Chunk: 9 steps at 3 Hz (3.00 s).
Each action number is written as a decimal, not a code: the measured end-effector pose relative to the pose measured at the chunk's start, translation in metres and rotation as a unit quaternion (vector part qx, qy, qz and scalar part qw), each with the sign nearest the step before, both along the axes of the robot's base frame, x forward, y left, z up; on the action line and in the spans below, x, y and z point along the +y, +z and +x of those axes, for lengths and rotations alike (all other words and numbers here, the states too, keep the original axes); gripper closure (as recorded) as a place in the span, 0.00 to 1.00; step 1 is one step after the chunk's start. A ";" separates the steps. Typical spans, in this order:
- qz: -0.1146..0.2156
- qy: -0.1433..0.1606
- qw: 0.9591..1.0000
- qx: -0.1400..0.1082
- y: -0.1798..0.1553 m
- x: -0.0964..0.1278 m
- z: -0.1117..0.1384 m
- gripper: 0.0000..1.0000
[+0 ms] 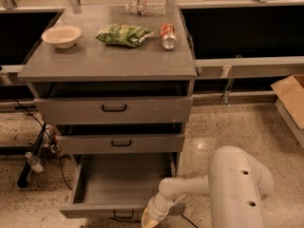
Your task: Close bottom drawer
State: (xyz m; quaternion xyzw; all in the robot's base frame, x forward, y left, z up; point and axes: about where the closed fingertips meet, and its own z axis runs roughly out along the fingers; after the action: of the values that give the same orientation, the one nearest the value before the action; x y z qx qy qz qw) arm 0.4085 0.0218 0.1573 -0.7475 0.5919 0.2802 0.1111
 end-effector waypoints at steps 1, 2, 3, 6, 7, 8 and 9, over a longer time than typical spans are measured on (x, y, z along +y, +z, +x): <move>0.000 0.000 1.000 0.000 0.000 0.000 0.000 0.37; 0.000 0.000 1.000 0.000 0.000 0.000 0.000 0.14; 0.000 0.000 1.000 0.000 0.000 0.000 0.000 0.00; 0.000 0.000 1.000 0.000 0.000 0.000 0.000 0.42; 0.000 0.000 1.000 0.000 0.000 0.000 0.000 0.65; 0.000 0.000 1.000 0.000 0.000 0.000 0.000 0.90; 0.000 0.000 1.000 0.000 0.000 0.000 0.000 1.00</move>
Offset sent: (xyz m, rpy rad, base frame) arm 0.0000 0.0000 0.0000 0.0000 0.0000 0.0000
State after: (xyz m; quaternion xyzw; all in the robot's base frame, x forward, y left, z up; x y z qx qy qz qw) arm 0.4082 0.0219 0.1571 -0.7475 0.5918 0.2804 0.1110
